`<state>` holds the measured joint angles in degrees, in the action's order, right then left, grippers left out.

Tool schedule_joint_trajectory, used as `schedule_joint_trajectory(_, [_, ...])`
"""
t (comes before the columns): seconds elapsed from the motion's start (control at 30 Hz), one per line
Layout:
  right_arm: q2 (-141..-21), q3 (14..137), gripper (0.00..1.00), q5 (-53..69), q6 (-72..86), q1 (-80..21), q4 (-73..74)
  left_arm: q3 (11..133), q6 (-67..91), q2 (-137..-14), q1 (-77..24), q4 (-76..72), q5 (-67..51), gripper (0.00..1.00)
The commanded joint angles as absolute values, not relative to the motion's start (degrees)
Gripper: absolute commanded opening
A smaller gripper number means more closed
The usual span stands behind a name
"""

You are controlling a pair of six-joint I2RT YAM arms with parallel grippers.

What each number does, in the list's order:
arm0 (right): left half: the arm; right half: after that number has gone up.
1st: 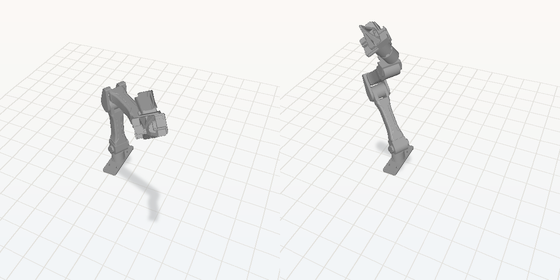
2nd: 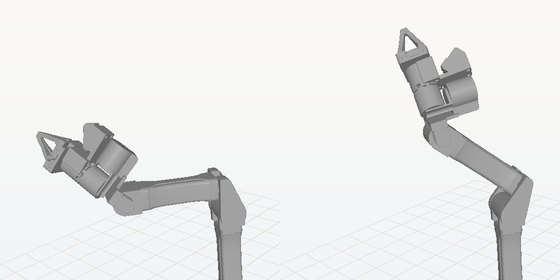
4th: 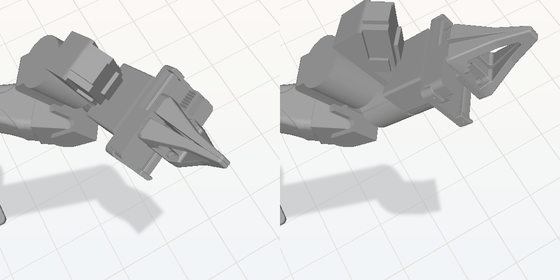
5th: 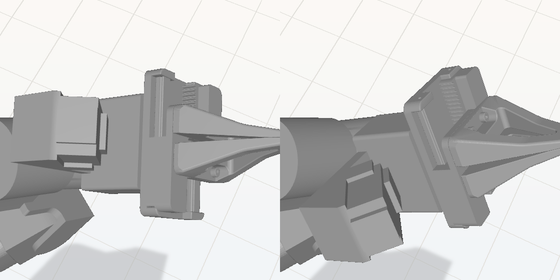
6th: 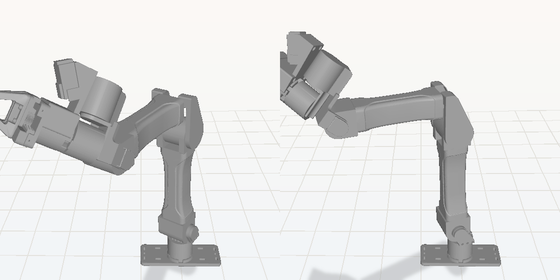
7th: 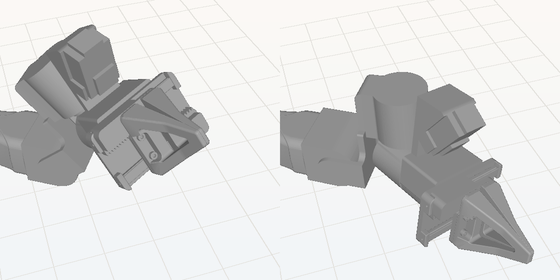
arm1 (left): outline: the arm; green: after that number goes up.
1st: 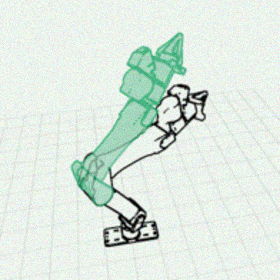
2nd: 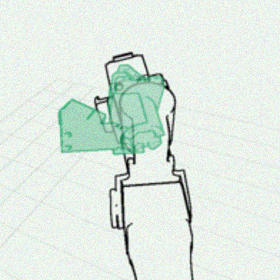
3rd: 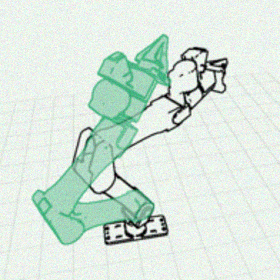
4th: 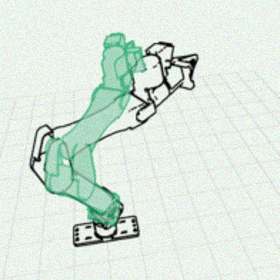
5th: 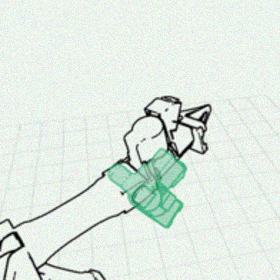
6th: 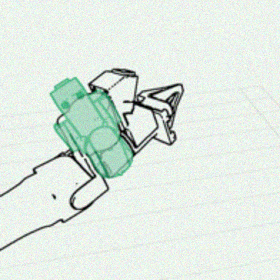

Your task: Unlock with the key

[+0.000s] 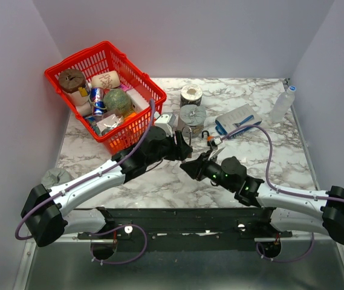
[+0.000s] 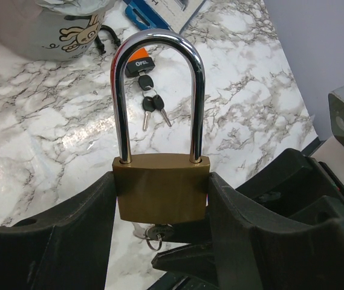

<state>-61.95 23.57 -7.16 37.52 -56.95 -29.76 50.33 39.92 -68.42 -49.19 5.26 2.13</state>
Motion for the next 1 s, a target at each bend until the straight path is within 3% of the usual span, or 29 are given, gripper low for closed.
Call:
schedule_joint_trajectory(0.0, [-63.7, 25.6, 0.27, -9.9, 37.2, -57.3, -32.6, 51.0, 40.5, -66.1, -49.0, 0.3, 1.8, 0.00])
schedule_joint_trajectory(0.3, [-62.9, 25.0, 0.17, -13.7, 36.9, -57.2, -32.8, 50.7, 40.7, -65.7, -48.9, 0.3, 1.4, 0.00])
schedule_joint_trajectory(0.47, [-63.1, 25.1, 0.01, -14.8, 35.8, -57.3, -33.7, 50.4, 40.9, -65.7, -48.9, 0.3, 0.7, 0.00])
schedule_joint_trajectory(0.97, [-59.8, 26.5, 0.01, -18.2, 31.5, -57.0, -34.3, 48.9, 39.2, -67.9, -51.3, -1.7, 0.6, 0.00])
